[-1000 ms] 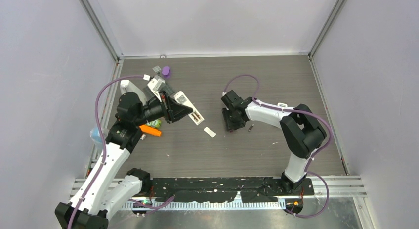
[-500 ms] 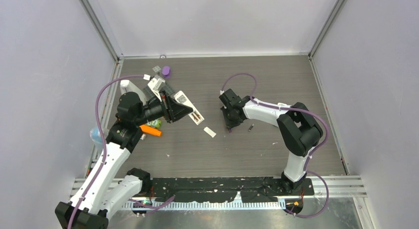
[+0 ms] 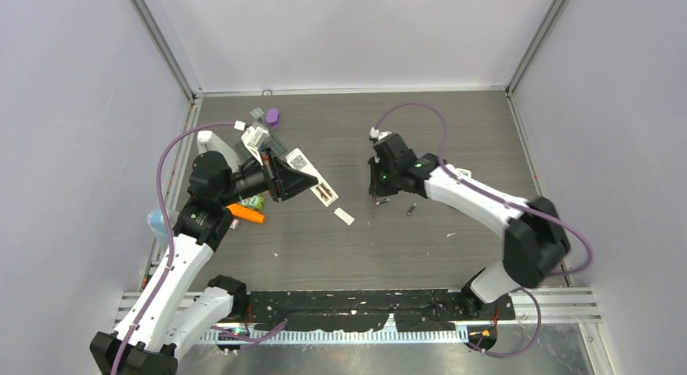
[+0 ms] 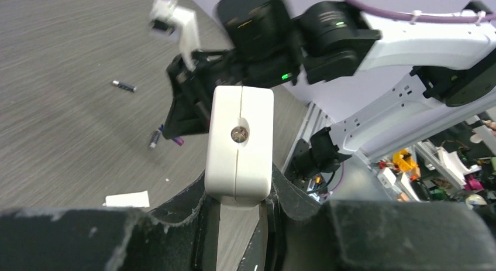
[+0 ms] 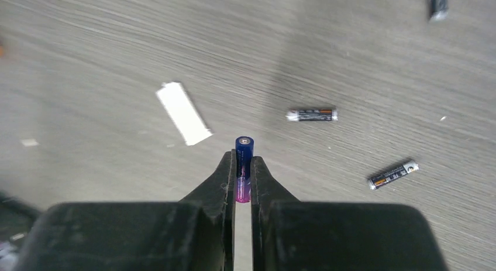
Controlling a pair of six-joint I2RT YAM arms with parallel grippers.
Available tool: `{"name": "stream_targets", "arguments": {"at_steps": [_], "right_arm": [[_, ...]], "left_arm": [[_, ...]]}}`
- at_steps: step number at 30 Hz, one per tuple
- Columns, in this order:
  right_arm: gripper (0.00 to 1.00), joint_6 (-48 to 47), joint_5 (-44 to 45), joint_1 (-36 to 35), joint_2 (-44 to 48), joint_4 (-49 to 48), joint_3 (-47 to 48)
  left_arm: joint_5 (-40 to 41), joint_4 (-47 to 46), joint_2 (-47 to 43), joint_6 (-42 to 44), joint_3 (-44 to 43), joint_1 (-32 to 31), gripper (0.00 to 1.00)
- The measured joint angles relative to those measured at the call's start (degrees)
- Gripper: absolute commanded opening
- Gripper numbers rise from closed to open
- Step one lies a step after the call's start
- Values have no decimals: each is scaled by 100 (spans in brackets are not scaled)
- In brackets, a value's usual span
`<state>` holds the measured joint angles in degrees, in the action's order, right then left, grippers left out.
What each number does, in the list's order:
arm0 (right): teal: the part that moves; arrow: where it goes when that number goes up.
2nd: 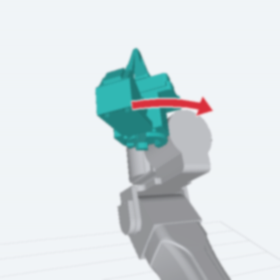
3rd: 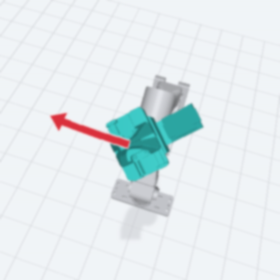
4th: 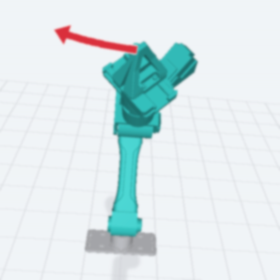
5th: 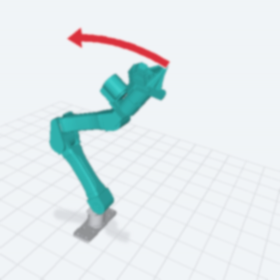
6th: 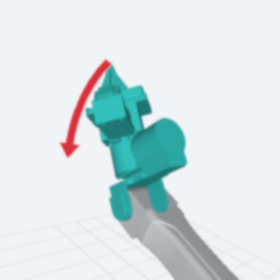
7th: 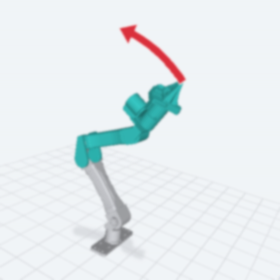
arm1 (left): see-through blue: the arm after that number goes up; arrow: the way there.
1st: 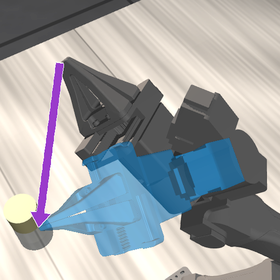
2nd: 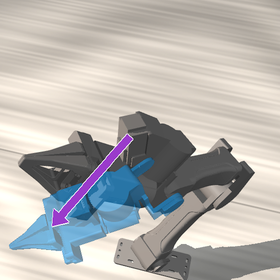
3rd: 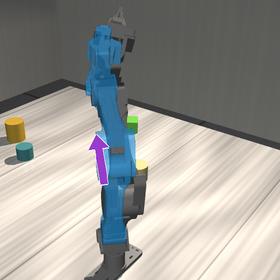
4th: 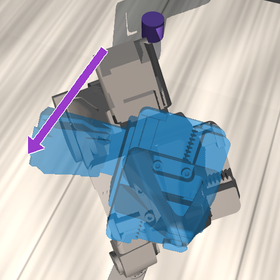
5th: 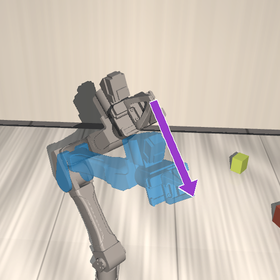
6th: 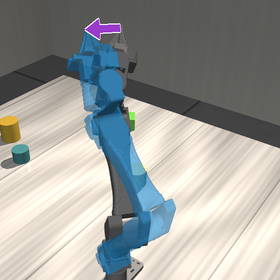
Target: Load the batteries into the remote control
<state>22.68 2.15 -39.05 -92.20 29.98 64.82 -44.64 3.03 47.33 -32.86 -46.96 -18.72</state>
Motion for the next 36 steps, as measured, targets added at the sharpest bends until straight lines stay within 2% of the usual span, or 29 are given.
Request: {"name": "stream_targets", "arguments": {"at_steps": [7, 12, 17, 21, 30, 36], "right_arm": [[5, 111, -518, -17, 2159, -396, 190], [5, 125, -1027, -280, 2844, -809, 540], [5, 155, -1451, -549, 2968, -1108, 804], [5, 166, -1652, -739, 2953, -1307, 922], [5, 31, -1727, -1191, 2647, -1488, 1250], [5, -391, -1486, -1423, 2382, -1292, 1394]], "left_arm": [[-236, -754, -2, -748, 0, 0, 0], [-251, -1314, 210, -1696, -103, 0, 0], [-92, -1075, 599, -2568, -621, 33, 0], [-17, -662, 846, -2935, -1073, 48, 0], [-44, -175, 1058, -3294, -1187, 48, 0], [-197, -146, 1069, -3316, -1185, 48, 0]]}}
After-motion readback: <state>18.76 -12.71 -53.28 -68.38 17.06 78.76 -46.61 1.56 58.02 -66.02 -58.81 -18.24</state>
